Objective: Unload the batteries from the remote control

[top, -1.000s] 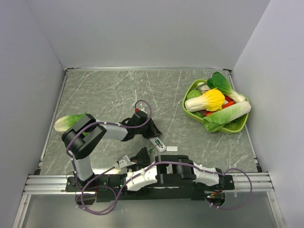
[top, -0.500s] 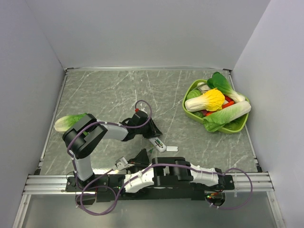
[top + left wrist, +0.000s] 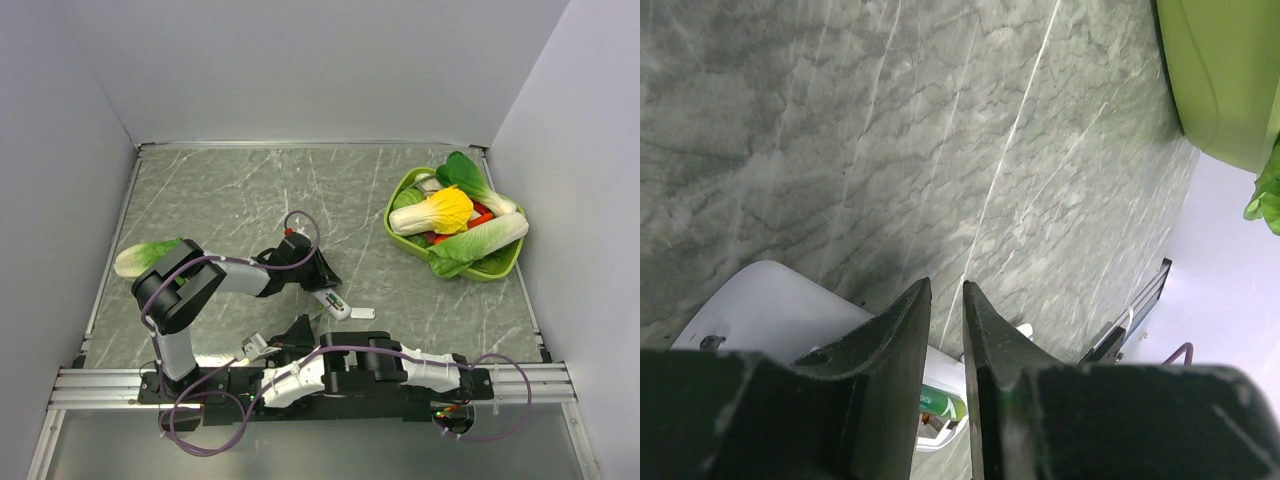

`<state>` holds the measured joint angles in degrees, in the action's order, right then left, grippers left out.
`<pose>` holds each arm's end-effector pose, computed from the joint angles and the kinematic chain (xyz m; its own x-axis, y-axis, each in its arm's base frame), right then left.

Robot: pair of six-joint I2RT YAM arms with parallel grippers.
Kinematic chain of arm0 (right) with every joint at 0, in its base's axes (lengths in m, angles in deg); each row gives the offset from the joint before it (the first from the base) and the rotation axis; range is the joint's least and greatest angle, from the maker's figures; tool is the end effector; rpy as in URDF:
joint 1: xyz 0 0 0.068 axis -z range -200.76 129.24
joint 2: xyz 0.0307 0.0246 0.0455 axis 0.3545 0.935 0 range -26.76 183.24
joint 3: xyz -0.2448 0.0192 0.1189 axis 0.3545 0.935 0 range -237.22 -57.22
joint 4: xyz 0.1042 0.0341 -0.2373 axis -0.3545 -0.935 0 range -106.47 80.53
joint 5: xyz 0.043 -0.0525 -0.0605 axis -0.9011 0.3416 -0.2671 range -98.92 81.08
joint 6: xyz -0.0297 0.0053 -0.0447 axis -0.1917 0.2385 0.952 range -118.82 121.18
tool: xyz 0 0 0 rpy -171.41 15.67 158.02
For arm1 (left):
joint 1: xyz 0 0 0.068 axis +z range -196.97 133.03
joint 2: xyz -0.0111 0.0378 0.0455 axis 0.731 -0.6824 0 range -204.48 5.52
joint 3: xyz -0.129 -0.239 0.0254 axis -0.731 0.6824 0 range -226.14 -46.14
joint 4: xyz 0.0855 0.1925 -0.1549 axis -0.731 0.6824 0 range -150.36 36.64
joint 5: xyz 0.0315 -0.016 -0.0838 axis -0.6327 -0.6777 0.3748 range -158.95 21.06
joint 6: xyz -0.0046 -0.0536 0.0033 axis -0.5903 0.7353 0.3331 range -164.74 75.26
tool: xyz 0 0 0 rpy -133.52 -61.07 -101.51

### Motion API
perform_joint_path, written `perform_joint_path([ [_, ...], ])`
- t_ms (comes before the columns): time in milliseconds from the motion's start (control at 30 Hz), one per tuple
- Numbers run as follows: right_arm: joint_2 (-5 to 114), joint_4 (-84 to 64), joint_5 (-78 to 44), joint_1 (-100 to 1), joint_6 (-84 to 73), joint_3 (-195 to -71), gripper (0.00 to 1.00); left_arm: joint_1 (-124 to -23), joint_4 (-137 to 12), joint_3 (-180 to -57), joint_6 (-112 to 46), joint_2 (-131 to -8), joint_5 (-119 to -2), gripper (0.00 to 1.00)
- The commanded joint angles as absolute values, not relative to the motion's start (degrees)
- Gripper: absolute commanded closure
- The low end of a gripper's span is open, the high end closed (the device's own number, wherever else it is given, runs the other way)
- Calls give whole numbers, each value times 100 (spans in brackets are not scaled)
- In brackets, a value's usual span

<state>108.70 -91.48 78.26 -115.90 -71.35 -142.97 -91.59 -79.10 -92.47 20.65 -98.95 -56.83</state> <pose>0.0030 0.3637 0.0941 0.0301 -0.8588 -0.5115 -0.0606 0.5092 -0.8585 0.2442 -0.2514 0.1237 -0.9174 -0.3435 -0.2008 -0.0765 0.6476 -0.7581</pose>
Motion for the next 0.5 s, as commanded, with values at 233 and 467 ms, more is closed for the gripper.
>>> perform_joint_path([
  [233,10991,-9946,7879,-11437,-6159,-13922,100,-9249,-6458,-9070,1731,-10215,-5796,72],
  [467,10877,-9938,8363,-11586,-5797,-13825,100,-9241,-6440,-9079,1687,-10180,-5831,72],
])
